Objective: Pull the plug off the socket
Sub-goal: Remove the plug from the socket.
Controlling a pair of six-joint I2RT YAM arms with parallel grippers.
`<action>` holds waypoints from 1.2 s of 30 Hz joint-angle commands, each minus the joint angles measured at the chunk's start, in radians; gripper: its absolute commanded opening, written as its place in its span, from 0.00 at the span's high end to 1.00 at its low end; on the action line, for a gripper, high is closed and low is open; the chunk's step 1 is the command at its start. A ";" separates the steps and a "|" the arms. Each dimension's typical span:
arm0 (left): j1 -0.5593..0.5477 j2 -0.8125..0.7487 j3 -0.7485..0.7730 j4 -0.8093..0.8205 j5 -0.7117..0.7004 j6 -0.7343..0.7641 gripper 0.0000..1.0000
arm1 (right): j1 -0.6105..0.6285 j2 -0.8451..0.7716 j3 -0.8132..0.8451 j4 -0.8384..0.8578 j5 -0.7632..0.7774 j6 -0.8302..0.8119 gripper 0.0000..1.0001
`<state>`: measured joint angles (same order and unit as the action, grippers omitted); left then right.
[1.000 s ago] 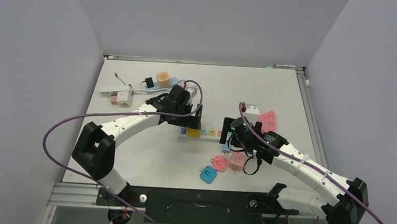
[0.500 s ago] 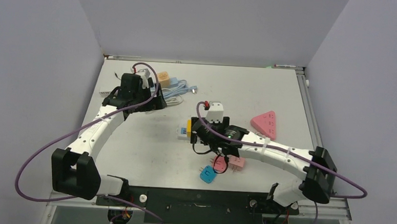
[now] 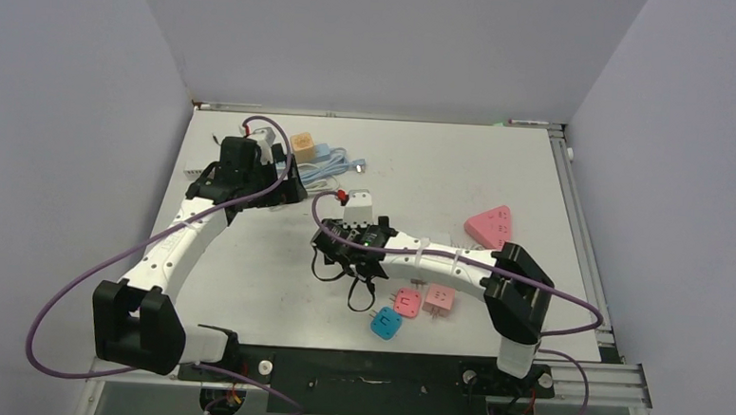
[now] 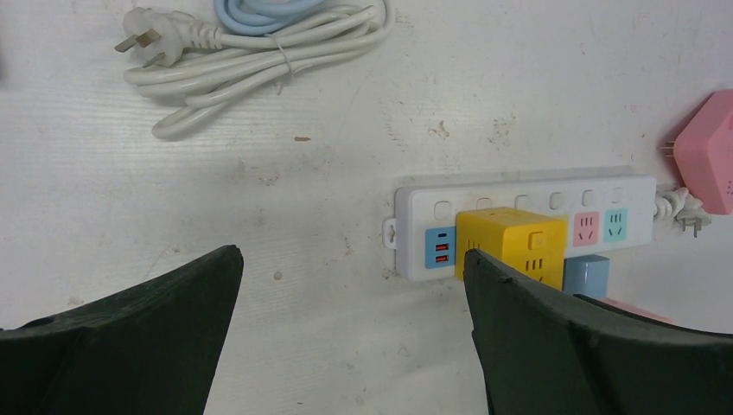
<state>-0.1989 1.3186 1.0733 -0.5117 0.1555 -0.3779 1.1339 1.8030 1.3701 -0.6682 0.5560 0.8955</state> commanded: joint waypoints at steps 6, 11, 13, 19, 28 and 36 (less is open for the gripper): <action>0.006 -0.029 -0.004 0.038 0.037 0.017 0.03 | -0.027 0.110 0.131 -0.036 0.134 0.051 0.08; 0.006 -0.028 -0.004 0.038 0.036 0.016 0.03 | -0.049 0.144 0.166 -0.044 0.158 0.044 0.03; 0.006 -0.028 -0.004 0.038 0.038 0.016 0.03 | -0.061 0.140 0.154 -0.020 0.151 0.035 0.02; 0.006 -0.022 -0.003 0.038 0.040 0.016 0.03 | -0.089 0.136 0.125 0.029 0.115 0.017 0.12; 0.006 -0.015 -0.003 0.038 0.042 0.017 0.03 | -0.097 0.154 0.115 0.065 0.077 -0.002 0.19; 0.006 -0.010 -0.002 0.037 0.047 0.016 0.03 | -0.109 0.166 0.108 0.091 0.047 -0.017 0.26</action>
<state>-0.1989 1.3186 1.0702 -0.5117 0.1883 -0.3771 1.0382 1.9602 1.4883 -0.6201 0.6106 0.8967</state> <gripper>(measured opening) 0.969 0.765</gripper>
